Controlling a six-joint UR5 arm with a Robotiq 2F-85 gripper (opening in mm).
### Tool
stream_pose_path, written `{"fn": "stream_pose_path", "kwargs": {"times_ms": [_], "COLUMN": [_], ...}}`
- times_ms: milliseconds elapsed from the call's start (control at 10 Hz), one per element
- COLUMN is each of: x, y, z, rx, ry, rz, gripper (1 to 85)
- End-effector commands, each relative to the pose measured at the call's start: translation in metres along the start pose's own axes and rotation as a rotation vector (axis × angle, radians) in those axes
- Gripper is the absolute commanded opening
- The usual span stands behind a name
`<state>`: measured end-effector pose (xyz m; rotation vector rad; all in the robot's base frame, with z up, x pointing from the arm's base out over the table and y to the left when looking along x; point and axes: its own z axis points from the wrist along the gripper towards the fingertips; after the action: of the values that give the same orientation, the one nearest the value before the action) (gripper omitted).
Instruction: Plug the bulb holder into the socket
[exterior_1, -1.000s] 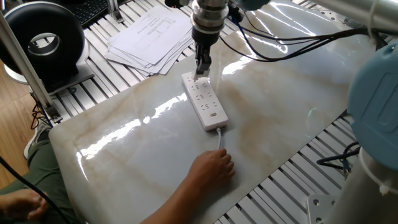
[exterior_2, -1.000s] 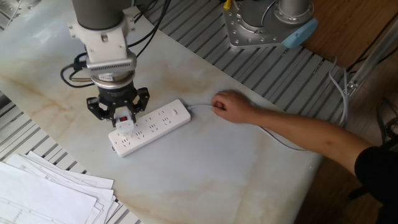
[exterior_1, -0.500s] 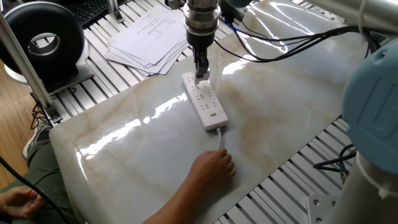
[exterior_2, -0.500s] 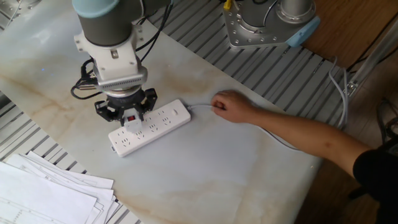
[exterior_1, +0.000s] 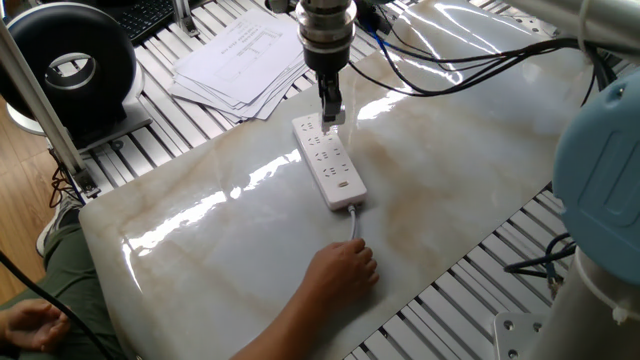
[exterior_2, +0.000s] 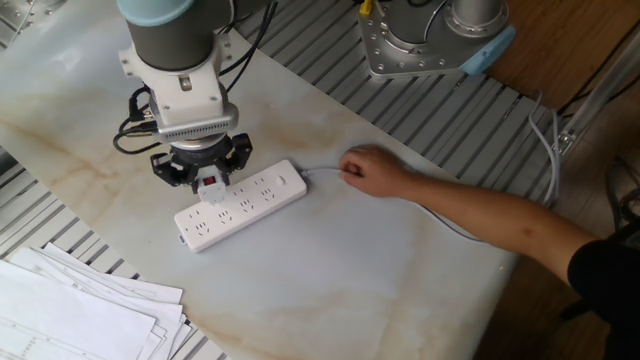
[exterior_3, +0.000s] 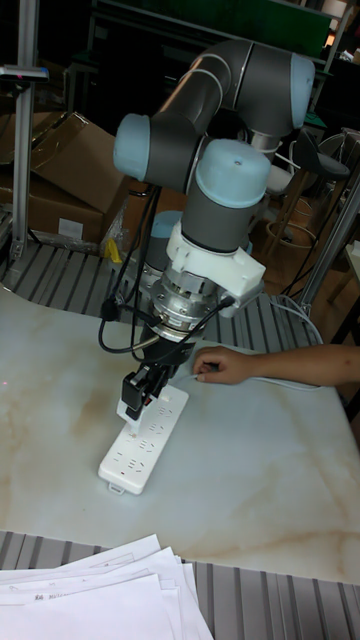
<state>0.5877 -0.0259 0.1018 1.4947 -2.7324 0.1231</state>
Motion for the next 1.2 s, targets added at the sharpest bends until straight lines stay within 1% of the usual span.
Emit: {"fn": "stream_pose_path", "kwargs": {"times_ms": [0, 100, 200, 300, 400, 500, 600, 700, 800, 900, 1100], "x": [0.000, -0.003, 0.001, 0.008, 0.000, -0.001, -0.007, -0.017, -0.022, -0.023, -0.021], "y": [0.011, 0.018, 0.017, 0.010, 0.006, -0.004, -0.015, -0.017, -0.023, -0.028, -0.036], "z": [-0.004, -0.004, -0.004, -0.004, -0.004, -0.005, -0.009, -0.004, -0.002, -0.001, 0.006], "rx": [-0.045, -0.070, -0.068, -0.039, -0.025, -0.025, -0.032, -0.020, -0.001, 0.013, 0.018], "ry": [-0.009, -0.020, -0.001, 0.026, -0.009, -0.007, 0.004, -0.007, -0.004, -0.001, 0.003], "rz": [0.004, 0.011, 0.030, 0.046, 0.007, -0.062, -0.066, -0.045, -0.053, -0.065, -0.065], "gripper": [1.3, 1.3, 1.3, 1.3, 1.3, 1.3, 1.3, 1.3, 1.3, 1.3, 1.3]}}
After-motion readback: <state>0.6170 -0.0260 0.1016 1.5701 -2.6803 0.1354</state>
